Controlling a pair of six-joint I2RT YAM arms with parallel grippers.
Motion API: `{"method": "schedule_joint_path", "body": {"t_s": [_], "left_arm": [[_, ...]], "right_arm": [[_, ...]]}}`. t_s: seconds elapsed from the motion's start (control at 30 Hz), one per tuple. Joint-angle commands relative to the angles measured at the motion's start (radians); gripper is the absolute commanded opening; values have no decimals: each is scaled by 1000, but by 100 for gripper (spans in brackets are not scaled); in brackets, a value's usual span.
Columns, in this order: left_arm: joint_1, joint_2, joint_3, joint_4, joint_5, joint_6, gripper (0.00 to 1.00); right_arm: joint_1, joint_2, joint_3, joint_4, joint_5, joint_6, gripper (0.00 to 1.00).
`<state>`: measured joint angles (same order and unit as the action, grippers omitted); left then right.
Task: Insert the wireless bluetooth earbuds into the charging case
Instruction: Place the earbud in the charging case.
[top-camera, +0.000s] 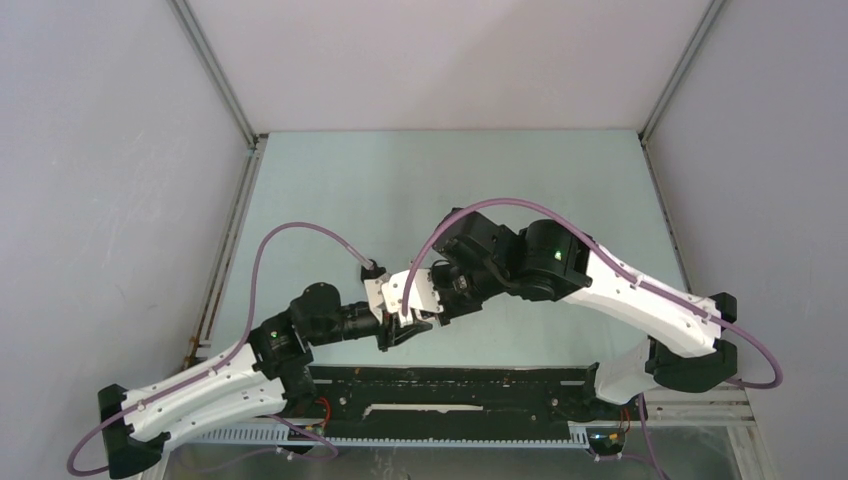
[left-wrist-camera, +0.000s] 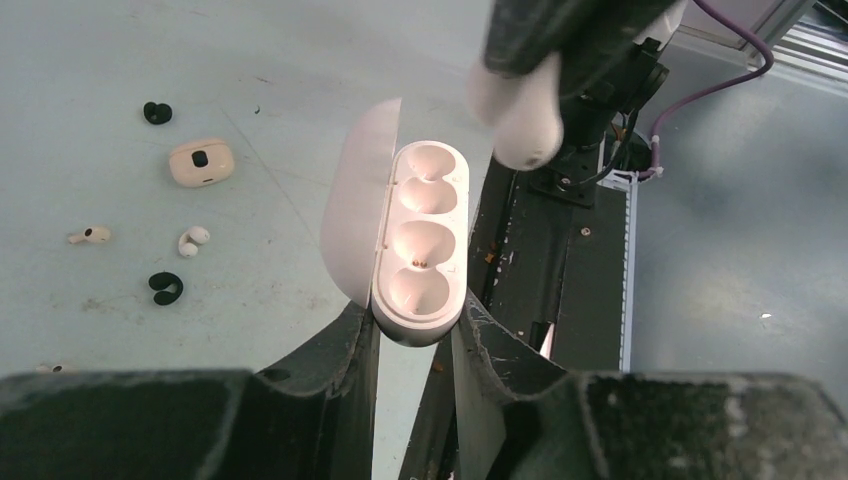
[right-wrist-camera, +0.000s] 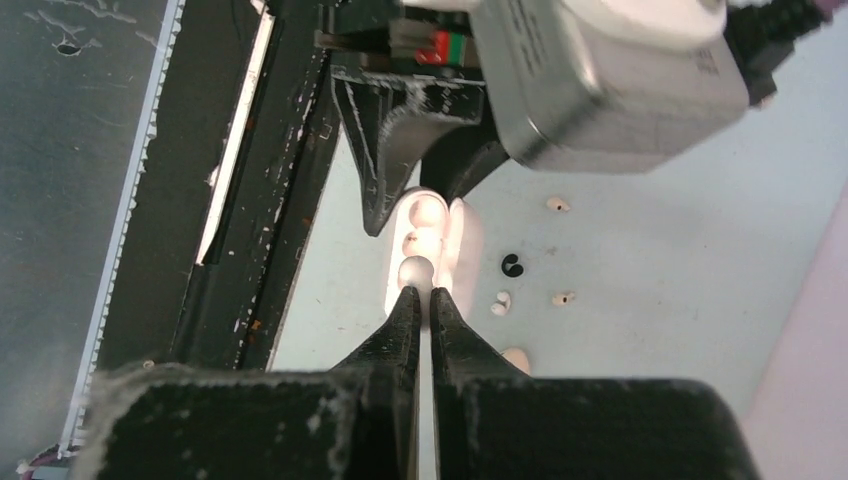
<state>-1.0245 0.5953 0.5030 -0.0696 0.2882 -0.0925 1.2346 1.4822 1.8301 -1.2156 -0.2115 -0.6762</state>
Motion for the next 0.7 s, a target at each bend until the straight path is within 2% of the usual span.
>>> {"method": "schedule_joint_path", "body": {"t_s": [0.0, 0.3, 0.67], "left_arm": [[6, 13, 9, 23, -16, -16, 0], [12, -19, -6, 51, -11, -27, 0], [14, -22, -6, 53, -8, -27, 0]], "right_arm": [[54, -46, 19, 35, 82, 26, 0], [83, -29, -1, 141, 173, 93, 0], [111, -13, -9, 116, 132, 84, 0]]}}
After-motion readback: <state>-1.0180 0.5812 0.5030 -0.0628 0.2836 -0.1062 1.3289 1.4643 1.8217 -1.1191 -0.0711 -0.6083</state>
